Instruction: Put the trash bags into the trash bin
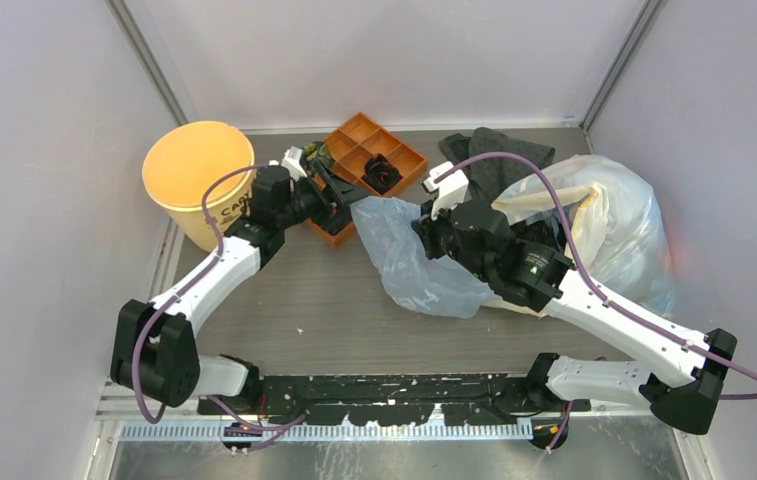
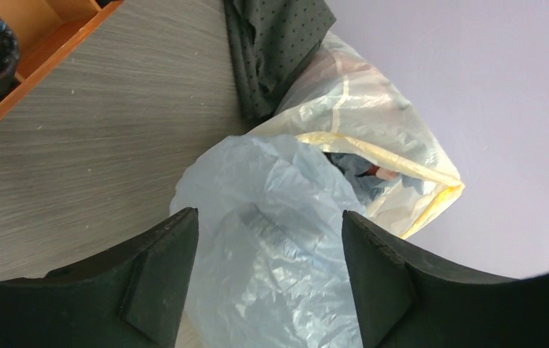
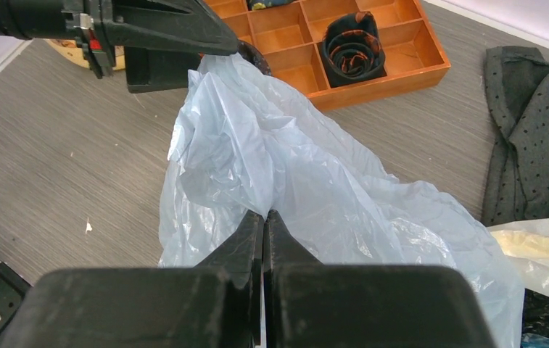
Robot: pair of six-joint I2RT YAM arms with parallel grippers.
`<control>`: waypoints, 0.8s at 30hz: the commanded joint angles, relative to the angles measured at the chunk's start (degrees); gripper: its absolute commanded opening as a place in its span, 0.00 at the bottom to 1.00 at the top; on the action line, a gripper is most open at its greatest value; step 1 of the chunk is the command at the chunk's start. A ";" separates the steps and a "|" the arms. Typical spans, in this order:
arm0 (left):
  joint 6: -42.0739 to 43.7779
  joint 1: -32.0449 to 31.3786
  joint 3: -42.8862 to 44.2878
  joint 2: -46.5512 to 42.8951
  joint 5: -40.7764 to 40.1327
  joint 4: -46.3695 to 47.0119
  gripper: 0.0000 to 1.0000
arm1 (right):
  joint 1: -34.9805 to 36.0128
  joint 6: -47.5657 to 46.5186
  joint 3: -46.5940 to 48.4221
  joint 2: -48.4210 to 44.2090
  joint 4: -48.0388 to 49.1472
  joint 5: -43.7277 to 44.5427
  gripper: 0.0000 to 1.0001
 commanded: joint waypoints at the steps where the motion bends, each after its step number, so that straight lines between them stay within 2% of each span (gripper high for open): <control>1: -4.01 -0.05 -0.27 1.09 -0.17 7.63 0.70 | -0.01 1.30 -0.31 -1.07 3.27 -0.81 0.01; 4: -4.24 -0.05 -0.20 2.04 -0.56 8.15 0.64 | 0.01 1.26 -0.18 -1.06 3.00 -1.07 0.01; 6: -4.30 -0.05 0.17 3.05 -0.23 8.24 0.52 | -0.06 1.41 -0.27 -1.20 3.10 -0.85 0.01; 7: -4.26 -0.05 0.33 3.33 -0.25 8.25 0.38 | -0.02 1.48 -0.25 -1.15 2.98 -0.65 0.01; 8: -4.06 -0.05 0.41 3.51 -0.40 8.09 0.31 | 0.00 1.48 -0.23 -1.19 2.75 -0.43 0.01; 9: -3.47 -0.05 0.69 3.87 -0.47 7.35 0.12 | -0.02 1.49 -0.22 -1.22 2.49 -0.13 0.01; 10: -2.42 -0.05 1.72 4.13 -0.52 5.97 0.02 | 0.01 1.44 -0.14 -1.25 2.15 0.22 0.01; 15: 6.65 0.51 6.95 5.23 -2.85 -4.11 0.00 | 0.01 0.92 0.38 -2.06 -0.79 0.31 0.01; 24: 11.79 3.22 13.21 7.58 -2.80 -9.83 0.00 | -0.05 0.86 0.00 -5.82 -6.58 -2.31 0.01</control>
